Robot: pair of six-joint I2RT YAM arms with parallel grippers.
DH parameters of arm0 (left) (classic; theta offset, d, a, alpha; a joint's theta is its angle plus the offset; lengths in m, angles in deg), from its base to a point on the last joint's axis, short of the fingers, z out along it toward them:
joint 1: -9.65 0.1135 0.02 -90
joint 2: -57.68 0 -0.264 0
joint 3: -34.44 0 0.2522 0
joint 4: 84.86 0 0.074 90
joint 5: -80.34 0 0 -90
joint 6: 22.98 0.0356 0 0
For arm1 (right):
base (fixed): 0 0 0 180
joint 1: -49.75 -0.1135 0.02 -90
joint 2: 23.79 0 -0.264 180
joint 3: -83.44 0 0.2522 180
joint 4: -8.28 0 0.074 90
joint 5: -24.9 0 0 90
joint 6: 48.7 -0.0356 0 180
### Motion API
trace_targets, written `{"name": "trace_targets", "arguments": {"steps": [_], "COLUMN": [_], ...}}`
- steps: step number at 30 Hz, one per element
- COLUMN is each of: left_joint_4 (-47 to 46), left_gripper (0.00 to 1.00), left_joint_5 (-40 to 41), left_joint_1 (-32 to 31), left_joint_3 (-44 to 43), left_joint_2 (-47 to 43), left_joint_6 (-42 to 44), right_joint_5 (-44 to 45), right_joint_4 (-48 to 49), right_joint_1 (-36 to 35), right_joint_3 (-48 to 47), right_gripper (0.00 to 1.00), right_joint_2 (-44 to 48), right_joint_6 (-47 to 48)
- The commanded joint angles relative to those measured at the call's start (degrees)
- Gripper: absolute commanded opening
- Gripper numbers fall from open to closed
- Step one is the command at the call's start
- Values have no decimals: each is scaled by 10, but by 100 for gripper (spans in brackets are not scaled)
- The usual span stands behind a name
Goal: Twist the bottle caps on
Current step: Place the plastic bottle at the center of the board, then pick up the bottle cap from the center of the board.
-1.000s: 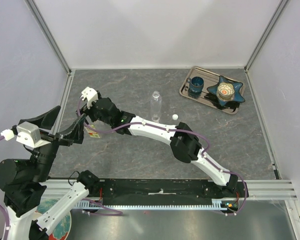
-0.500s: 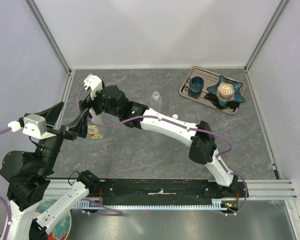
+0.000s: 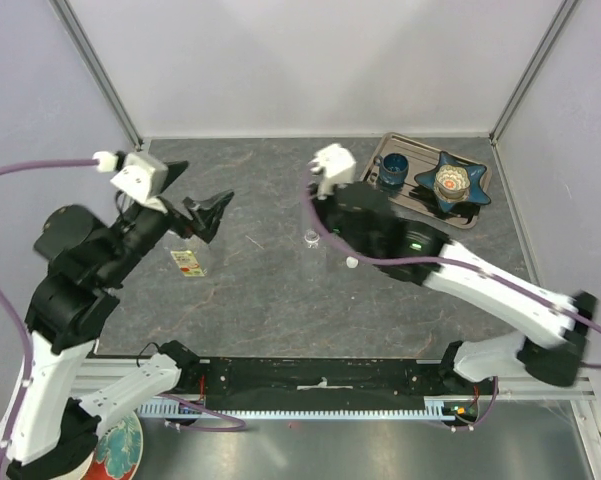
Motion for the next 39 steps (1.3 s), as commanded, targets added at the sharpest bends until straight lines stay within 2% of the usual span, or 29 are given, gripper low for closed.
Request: {"name": "trace_targets", "arguments": {"steps": [1, 2, 3, 6, 7, 9, 10, 11, 13, 14, 16, 17, 18, 19, 20, 21, 23, 25, 26, 27, 29, 31, 33, 35, 38, 39], "left_joint_4": [18, 10, 0, -35, -39, -34, -22, -9, 35, 43, 57, 82, 144, 182, 210, 230, 249, 231, 222, 212, 182, 184, 211, 212, 219, 220], "left_gripper": [99, 99, 98, 79, 62, 38, 21, 13, 2, 2, 2, 2, 8, 60, 73, 98, 99, 99, 99, 99, 99, 98, 89, 89, 99, 99], "left_joint_5": [-80, -91, -112, -148, -155, -162, -158, -153, -105, -88, -3, 26, 30, 26, 8, -5, -49, -88, -124, -139, -166, -177, -197, -204, -204, -203], "left_joint_1": [3, 3, 3, 1, 1, -8, -14, -23, -68, -87, -148, -161, -178, -180, -179, -178, -178, -178, -178, -178, -179, -182, -190, -190, -190, -190], "left_joint_3": [-45, -50, -49, -51, -57, -97, -120, -169, -212, -236, -254, -308, -352, -399, -494, -533, -577, -554, -514, -493, -433, -427, -438, -444, -439, -437], "left_joint_2": [77, 90, 103, 166, 183, 242, 264, 292, 366, 385, 446, 475, 548, 582, 619, 647, 689, 682, 678, 673, 667, 677, 702, 719, 731, 736], "left_joint_6": [12, 6, -6, -36, -43, -48, -48, -42, 5, 30, 96, 111, 129, 132, 130, 118, 107, 105, 103, 91, 73, 60, 92, 93, 90, 88], "right_joint_5": [157, 172, 185, 234, 254, 279, 286, 301, 311, 322, 319, 312, 292, 285, 276, 269, 272, 285, 290, 302, 326, 333, 336, 328, 329, 330], "right_joint_4": [-63, -77, -93, -155, -178, -199, -211, -215, -215, -214, -211, -210, -210, -213, -215, -226, -244, -291, -308, -350, -372, -385, -386, -389, -420, -435], "right_joint_1": [-3, -1, -1, -1, -1, -1, -1, -1, -1, -1, -1, -1, -1, -1, -1, 0, -1, -1, -1, -1, -1, -1, -1, -2, -2, -2], "right_joint_3": [32, 37, 44, 57, 63, 85, 93, 101, 130, 138, 160, 167, 177, 181, 184, 188, 177, 160, 138, 124, 98, 81, 49, 19, 5, 7], "right_gripper": [9, 0, 0, 0, 8, 36, 52, 63, 92, 96, 98, 93, 87, 78, 74, 71, 67, 64, 65, 69, 73, 86, 98, 98, 98, 98], "right_joint_2": [176, 195, 230, 282, 292, 316, 323, 331, 362, 372, 398, 406, 418, 425, 432, 444, 452, 457, 458, 458, 464, 480, 484, 471, 442, 437], "right_joint_6": [-52, -72, -81, -106, -111, -130, -139, -153, -182, -189, -203, -204, -204, -206, -212, -218, -229, -240, -253, -266, -277, -281, -262, -247, -248, -255]}}
